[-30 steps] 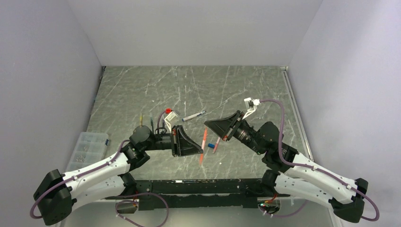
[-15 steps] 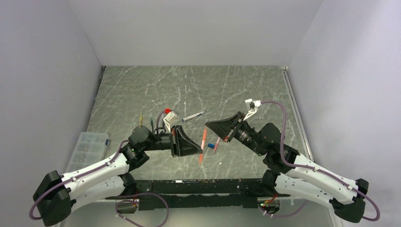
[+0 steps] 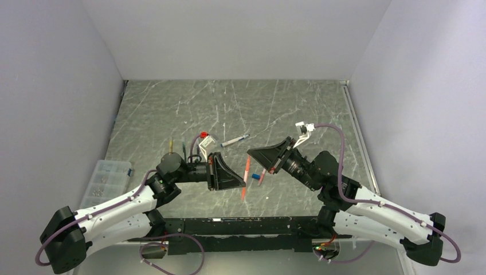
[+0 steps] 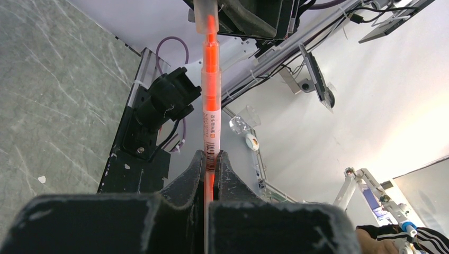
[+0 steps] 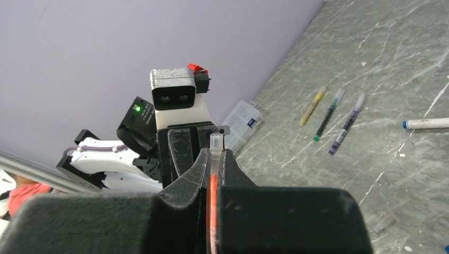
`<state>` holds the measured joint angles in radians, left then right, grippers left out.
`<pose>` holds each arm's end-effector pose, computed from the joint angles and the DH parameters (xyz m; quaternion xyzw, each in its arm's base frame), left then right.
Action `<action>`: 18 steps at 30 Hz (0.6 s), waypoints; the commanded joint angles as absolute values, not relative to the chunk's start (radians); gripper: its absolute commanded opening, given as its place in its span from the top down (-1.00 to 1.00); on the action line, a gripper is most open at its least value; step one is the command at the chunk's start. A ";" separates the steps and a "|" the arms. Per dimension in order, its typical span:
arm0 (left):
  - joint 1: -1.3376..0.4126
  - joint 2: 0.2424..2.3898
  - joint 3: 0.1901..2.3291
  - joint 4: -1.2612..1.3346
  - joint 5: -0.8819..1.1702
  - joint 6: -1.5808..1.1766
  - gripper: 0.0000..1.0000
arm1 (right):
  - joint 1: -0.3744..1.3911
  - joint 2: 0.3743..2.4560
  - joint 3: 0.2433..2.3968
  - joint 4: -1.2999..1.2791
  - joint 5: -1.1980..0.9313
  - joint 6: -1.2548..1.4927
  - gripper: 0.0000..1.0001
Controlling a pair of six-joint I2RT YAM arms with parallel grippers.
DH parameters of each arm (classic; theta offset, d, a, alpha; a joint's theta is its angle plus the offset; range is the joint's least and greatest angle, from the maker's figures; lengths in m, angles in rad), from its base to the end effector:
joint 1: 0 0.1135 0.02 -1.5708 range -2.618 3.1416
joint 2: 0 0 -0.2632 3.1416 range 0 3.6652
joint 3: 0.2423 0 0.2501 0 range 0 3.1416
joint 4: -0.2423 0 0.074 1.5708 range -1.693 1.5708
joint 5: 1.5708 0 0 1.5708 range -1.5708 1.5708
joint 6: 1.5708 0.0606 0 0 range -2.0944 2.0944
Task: Insert the pens into the pen caps
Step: Insert the pen cap onto the pen.
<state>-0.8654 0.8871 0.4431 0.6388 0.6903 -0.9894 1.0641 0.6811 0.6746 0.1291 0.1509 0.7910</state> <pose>0.1114 -0.1904 0.2908 0.2239 0.6126 -0.7105 0.2642 0.1010 0.1631 0.3540 -0.0340 0.6621 0.5677 0.4880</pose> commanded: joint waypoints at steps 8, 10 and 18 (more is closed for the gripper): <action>-0.868 0.858 0.474 0.646 0.668 -0.960 1.00 | 1.111 0.647 0.638 0.136 0.188 0.784 1.00; -0.868 0.855 0.475 0.642 0.664 -0.959 1.00 | 1.120 0.642 0.632 0.129 0.201 0.783 1.00; -0.867 0.850 0.465 0.656 0.660 -0.966 1.00 | 1.135 0.624 0.619 0.123 0.235 0.785 1.00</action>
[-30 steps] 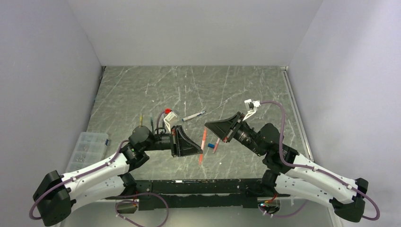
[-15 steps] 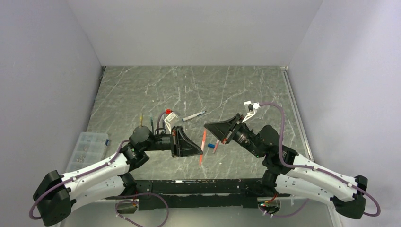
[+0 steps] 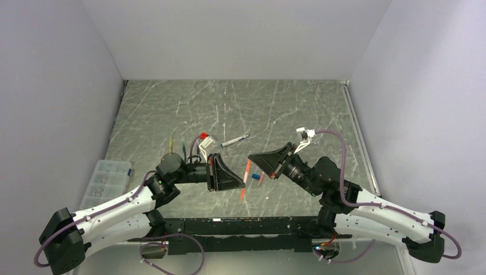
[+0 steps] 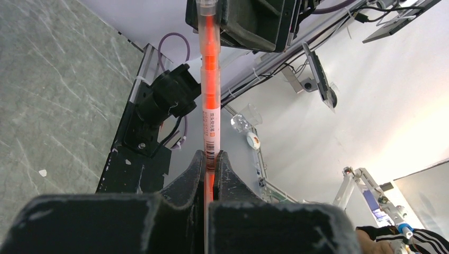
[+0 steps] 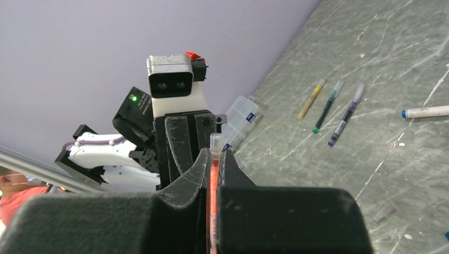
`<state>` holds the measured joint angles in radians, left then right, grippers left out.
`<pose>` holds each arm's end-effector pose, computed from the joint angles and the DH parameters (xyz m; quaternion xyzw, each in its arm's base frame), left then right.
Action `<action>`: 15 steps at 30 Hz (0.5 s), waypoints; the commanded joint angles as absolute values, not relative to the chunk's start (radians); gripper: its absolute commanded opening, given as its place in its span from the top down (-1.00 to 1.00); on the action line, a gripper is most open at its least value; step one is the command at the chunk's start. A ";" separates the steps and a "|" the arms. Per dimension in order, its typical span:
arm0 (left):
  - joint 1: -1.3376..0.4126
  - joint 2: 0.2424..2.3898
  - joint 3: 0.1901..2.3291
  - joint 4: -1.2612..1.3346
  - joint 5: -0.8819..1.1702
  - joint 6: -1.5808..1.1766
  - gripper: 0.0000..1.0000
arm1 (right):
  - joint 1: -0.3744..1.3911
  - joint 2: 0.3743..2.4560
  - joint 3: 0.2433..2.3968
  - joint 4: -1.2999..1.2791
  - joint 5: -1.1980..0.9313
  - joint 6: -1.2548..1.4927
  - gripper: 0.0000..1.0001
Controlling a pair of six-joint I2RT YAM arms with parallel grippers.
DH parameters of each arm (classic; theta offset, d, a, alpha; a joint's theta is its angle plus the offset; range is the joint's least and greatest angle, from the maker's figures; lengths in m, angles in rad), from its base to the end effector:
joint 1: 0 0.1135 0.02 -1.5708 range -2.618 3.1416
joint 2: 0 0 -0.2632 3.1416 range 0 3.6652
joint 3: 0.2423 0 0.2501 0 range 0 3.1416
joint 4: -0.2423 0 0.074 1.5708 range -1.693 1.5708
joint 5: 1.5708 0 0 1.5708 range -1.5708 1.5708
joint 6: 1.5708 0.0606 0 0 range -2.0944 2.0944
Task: Insert the pens into the pen caps
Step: Insert the pen cap onto the pen.
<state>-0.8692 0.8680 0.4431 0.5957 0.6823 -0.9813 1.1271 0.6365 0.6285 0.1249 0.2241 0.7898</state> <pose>0.1096 -0.1890 0.2895 0.2215 0.6205 -0.7054 0.2615 0.0911 0.1602 0.3435 -0.0285 0.6651 0.5649 0.4876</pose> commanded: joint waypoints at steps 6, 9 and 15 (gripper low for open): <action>-0.868 0.862 0.473 0.659 0.664 -0.966 1.00 | 1.150 0.655 0.619 0.148 0.222 0.790 1.00; -0.868 0.854 0.473 0.654 0.653 -0.964 1.00 | 1.171 0.666 0.613 0.155 0.237 0.791 1.00; -0.867 0.825 0.476 0.616 0.595 -0.951 1.00 | 1.222 0.684 0.574 0.206 0.277 0.819 1.00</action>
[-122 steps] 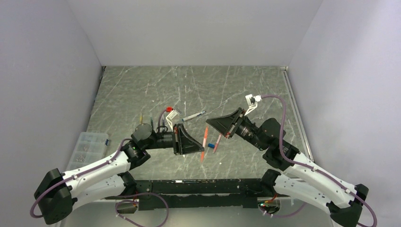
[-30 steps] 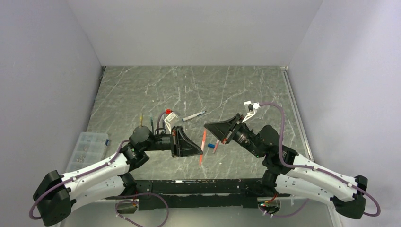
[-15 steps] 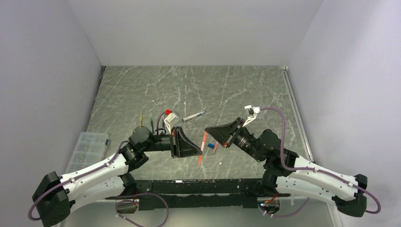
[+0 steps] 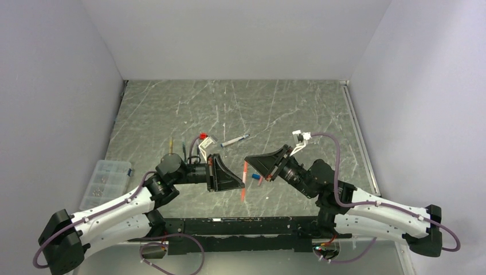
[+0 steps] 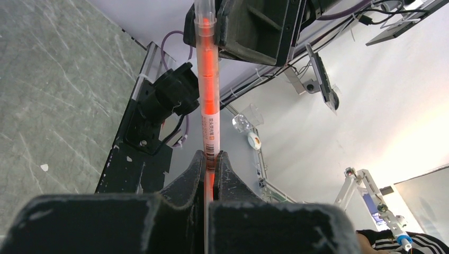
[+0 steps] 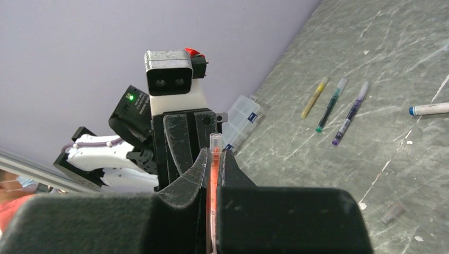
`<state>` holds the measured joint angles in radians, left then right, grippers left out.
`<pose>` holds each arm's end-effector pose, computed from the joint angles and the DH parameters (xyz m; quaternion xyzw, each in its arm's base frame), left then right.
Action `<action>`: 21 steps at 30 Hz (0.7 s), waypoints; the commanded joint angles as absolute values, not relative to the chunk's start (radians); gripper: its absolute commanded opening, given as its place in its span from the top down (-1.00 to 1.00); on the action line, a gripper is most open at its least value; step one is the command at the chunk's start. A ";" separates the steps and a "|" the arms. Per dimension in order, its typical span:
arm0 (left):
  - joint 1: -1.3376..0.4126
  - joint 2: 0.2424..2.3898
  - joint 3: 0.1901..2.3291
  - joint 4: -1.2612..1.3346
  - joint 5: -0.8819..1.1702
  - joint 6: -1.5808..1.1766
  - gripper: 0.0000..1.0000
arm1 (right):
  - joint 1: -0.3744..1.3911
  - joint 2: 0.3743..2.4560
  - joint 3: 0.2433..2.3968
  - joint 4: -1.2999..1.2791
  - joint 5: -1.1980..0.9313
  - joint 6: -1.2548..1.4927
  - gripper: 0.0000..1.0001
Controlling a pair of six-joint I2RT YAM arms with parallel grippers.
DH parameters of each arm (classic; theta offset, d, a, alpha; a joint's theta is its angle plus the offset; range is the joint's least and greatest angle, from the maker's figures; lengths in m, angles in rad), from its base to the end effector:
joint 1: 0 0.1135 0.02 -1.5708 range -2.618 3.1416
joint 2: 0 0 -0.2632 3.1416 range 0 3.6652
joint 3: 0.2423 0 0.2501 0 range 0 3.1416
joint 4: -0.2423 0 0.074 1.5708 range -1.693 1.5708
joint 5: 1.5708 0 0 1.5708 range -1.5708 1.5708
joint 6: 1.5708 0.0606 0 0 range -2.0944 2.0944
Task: Insert the pens into the pen caps
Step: Insert the pen cap onto the pen.
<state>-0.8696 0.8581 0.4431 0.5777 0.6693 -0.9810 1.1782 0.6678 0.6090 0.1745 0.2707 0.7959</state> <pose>0.1095 -0.1879 0.2893 0.2159 0.6244 -0.7030 0.2633 0.0880 0.1700 0.3374 -0.0263 0.6661 0.5680 0.4827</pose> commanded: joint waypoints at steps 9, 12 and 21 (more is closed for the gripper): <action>-0.866 0.772 0.496 0.516 0.518 -0.914 1.00 | 1.287 0.699 0.581 0.176 0.331 0.800 1.00; -0.863 0.745 0.508 0.476 0.497 -0.899 1.00 | 1.301 0.694 0.570 0.158 0.331 0.806 1.00; -0.839 0.734 0.516 0.462 0.501 -0.905 1.00 | 1.348 0.673 0.532 0.109 0.346 0.838 1.00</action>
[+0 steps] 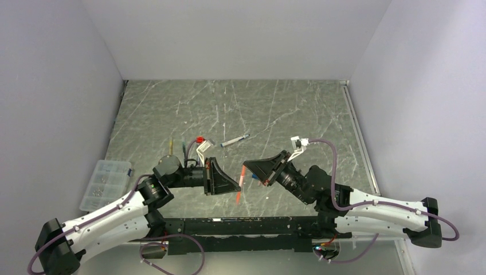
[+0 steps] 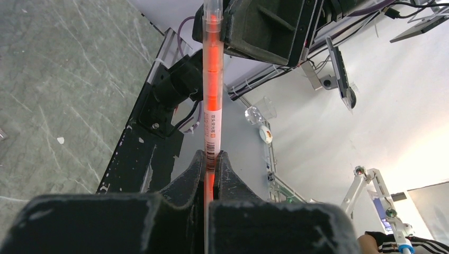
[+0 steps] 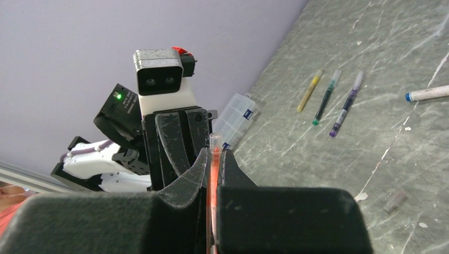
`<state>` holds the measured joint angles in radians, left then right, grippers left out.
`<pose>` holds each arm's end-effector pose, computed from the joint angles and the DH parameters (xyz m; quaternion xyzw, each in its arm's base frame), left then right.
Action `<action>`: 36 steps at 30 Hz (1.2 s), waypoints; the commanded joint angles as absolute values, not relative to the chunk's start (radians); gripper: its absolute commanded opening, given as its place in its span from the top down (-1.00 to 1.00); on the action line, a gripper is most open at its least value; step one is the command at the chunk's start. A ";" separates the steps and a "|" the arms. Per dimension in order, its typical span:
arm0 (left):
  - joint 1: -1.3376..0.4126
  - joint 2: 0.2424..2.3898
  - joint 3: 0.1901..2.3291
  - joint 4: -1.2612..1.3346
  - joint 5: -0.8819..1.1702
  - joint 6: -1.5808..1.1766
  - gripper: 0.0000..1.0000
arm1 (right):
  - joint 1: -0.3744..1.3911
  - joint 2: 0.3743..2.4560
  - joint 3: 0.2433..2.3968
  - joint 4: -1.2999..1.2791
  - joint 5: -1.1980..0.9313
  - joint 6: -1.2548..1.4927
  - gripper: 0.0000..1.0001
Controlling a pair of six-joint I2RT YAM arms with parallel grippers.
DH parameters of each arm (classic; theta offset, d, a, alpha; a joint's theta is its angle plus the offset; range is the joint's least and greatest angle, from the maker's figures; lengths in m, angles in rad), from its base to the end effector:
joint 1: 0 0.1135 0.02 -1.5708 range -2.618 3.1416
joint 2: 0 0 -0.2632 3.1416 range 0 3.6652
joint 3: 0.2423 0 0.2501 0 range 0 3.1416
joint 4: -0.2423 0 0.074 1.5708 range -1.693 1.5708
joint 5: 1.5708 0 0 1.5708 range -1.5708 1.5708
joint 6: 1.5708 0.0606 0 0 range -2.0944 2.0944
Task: Insert the pens into the pen caps
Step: Insert the pen cap onto the pen, then press the pen cap onto the pen.
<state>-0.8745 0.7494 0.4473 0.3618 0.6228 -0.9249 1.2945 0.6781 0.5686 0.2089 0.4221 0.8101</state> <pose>0.1011 -0.1761 0.2852 0.2065 0.6581 -0.6733 0.2663 0.0761 0.1775 0.3246 -0.0066 0.6743 0.5600 0.4814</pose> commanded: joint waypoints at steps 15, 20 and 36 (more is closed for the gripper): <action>-0.785 0.765 0.512 0.515 0.587 -0.933 1.00 | 1.427 0.695 0.526 0.118 0.455 0.859 1.00; -0.785 0.752 0.504 0.481 0.584 -0.936 1.00 | 1.427 0.710 0.561 0.067 0.495 0.907 1.00; -0.778 0.769 0.533 0.333 0.550 -0.964 0.94 | 1.422 0.846 0.643 -0.140 0.530 1.169 1.00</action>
